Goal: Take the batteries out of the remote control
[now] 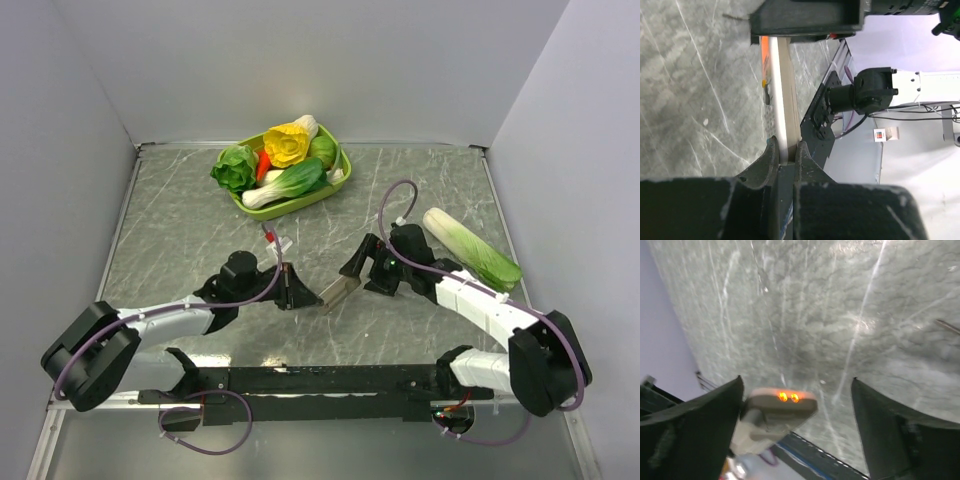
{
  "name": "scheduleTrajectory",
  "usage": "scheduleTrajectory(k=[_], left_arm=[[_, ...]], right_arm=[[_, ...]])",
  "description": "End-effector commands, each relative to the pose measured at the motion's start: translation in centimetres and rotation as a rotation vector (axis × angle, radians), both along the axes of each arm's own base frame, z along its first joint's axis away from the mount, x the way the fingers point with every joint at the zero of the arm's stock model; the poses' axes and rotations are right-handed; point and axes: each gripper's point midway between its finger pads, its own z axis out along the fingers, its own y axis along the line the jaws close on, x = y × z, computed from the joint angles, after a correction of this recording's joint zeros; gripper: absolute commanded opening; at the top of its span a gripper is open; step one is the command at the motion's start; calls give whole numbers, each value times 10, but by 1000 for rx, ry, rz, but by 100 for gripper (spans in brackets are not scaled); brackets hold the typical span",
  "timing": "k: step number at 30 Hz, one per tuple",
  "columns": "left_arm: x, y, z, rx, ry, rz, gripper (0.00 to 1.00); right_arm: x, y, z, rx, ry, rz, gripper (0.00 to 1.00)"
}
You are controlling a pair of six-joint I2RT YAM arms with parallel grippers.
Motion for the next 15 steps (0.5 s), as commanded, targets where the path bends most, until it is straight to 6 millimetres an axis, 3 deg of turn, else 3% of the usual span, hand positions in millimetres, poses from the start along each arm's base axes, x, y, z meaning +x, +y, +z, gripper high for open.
scheduleTrajectory(k=[1, 9, 15], left_arm=[[6, 4, 14, -24, -2, 30, 1], [10, 22, 1, -19, 88, 97, 1], [10, 26, -4, -26, 193, 136, 1]], right_arm=[[-5, -13, 9, -85, -148, 112, 100], [-8, -22, 18, -164, -294, 223, 98], [-22, 10, 66, -54, -580, 452, 90]])
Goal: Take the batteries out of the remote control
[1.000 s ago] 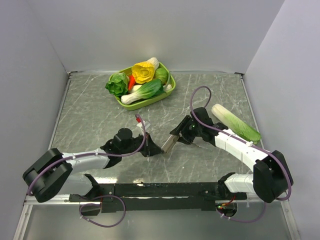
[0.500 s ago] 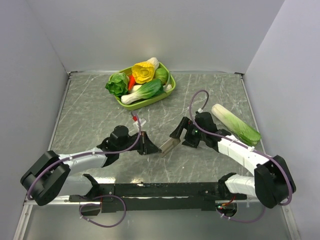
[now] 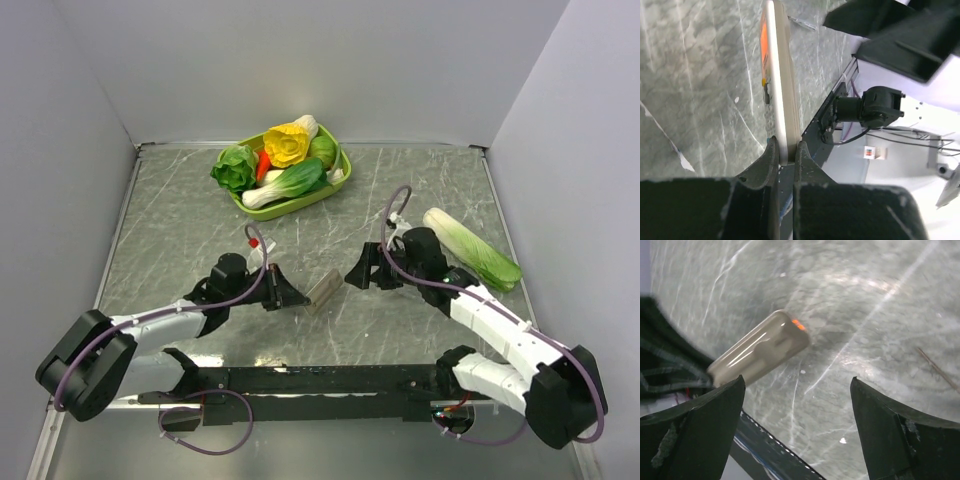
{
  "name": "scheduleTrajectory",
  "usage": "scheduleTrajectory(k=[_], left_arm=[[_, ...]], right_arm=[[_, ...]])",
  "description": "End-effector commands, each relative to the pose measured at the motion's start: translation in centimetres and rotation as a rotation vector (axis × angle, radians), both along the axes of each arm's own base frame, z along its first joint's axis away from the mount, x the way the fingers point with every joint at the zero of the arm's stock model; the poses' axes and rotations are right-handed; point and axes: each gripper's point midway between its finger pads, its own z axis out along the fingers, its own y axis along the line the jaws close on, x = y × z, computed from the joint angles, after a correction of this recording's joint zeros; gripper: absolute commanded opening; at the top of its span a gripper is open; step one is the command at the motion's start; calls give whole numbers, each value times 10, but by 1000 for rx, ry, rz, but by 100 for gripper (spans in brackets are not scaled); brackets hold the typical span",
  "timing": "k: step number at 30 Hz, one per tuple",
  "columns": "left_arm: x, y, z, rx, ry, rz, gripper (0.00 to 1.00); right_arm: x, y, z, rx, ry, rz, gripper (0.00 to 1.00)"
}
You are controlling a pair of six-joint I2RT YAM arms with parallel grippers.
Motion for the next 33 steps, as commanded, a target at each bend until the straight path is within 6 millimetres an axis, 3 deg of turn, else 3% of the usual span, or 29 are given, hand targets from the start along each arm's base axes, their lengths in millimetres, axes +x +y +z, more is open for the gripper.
scheduleTrajectory(k=[1, 3, 4, 6, 7, 8, 13, 18, 20, 26, 33], left_arm=[[3, -3, 13, -57, 66, 30, 1], [2, -5, 13, -67, 107, 29, 1], [-2, -5, 10, -81, 156, 33, 1], [-4, -6, 14, -112, 182, 31, 1], [-2, -6, 12, -105, 200, 41, 1], [-4, -4, 3, -69, 235, 51, 1], [0, 5, -14, -1, 241, 76, 1], [1, 8, -22, -6, 273, 61, 1], [-6, 10, -25, -32, 307, 30, 1], [-8, 14, -30, -60, 340, 4, 1], [-10, 14, -33, -61, 358, -14, 1]], right_arm=[[-9, 24, 46, 75, -271, 215, 87], [-13, 29, 53, 117, -315, 240, 83], [-11, 35, 70, 170, -394, 245, 82], [-16, 37, 60, 199, -410, 253, 72], [-14, 41, 64, 221, -455, 241, 69], [-15, 40, 54, 209, -442, 227, 68], [-19, 48, 33, 123, -381, 286, 69], [-21, 66, 32, 124, -333, 370, 71], [-32, 75, 26, 144, -325, 452, 71], [-43, 90, 27, 184, -427, 541, 70], [-29, 93, 2, 28, -407, 513, 70]])
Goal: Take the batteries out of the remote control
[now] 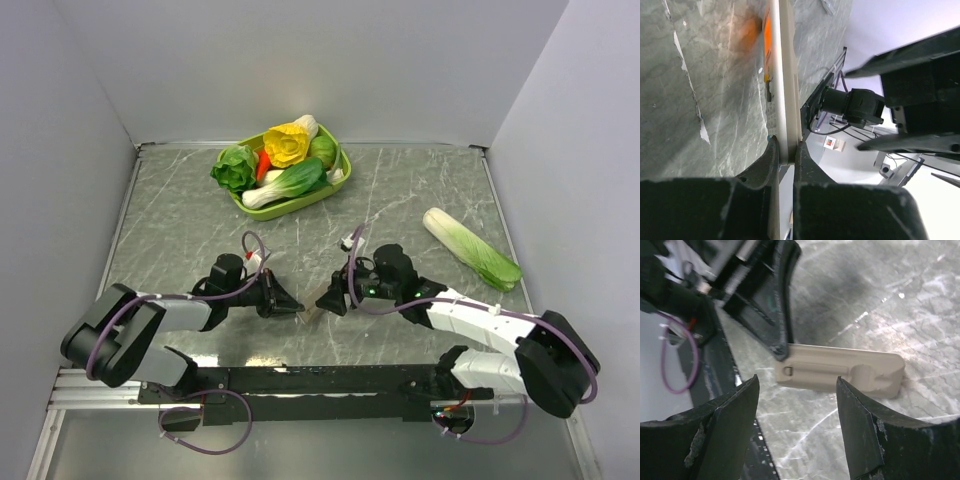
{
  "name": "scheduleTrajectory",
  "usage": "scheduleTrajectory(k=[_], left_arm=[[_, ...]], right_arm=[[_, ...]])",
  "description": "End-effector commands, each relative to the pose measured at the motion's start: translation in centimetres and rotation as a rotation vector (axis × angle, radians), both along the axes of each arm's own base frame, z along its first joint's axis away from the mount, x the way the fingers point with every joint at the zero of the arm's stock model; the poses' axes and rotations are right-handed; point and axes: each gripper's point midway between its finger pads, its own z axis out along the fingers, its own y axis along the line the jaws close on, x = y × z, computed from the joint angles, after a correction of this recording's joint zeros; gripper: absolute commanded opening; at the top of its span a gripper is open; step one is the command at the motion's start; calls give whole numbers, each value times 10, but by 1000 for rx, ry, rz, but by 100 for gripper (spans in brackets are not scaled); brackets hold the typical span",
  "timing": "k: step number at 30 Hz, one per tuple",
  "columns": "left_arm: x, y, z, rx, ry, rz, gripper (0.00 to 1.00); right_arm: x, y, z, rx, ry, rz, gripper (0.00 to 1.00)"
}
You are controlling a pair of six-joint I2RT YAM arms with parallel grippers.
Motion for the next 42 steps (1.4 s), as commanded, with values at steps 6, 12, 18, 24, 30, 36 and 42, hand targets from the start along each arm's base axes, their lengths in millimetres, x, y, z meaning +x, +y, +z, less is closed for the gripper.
scheduleTrajectory(k=[6, 12, 18, 24, 30, 36, 42], left_arm=[[-4, -2, 5, -30, 3, -41, 1], [-3, -2, 6, -24, 1, -36, 1], [-4, -1, 6, -23, -3, -31, 1], [-5, -1, 6, -34, 7, -21, 1], [-7, 0, 6, -35, 12, -19, 1], [-7, 1, 8, -23, 16, -15, 1], [-7, 2, 6, -13, 15, -11, 1]], right_arm=[[12, 15, -14, -94, -58, -6, 69], [8, 22, -19, -115, -50, -7, 67], [9, 27, -21, -118, -13, -62, 64], [10, 28, -23, -109, -12, -95, 65], [6, 32, -23, -85, -10, -91, 65], [-3, 33, -28, -59, -2, -76, 65], [-6, 29, -31, -73, -12, -94, 65]])
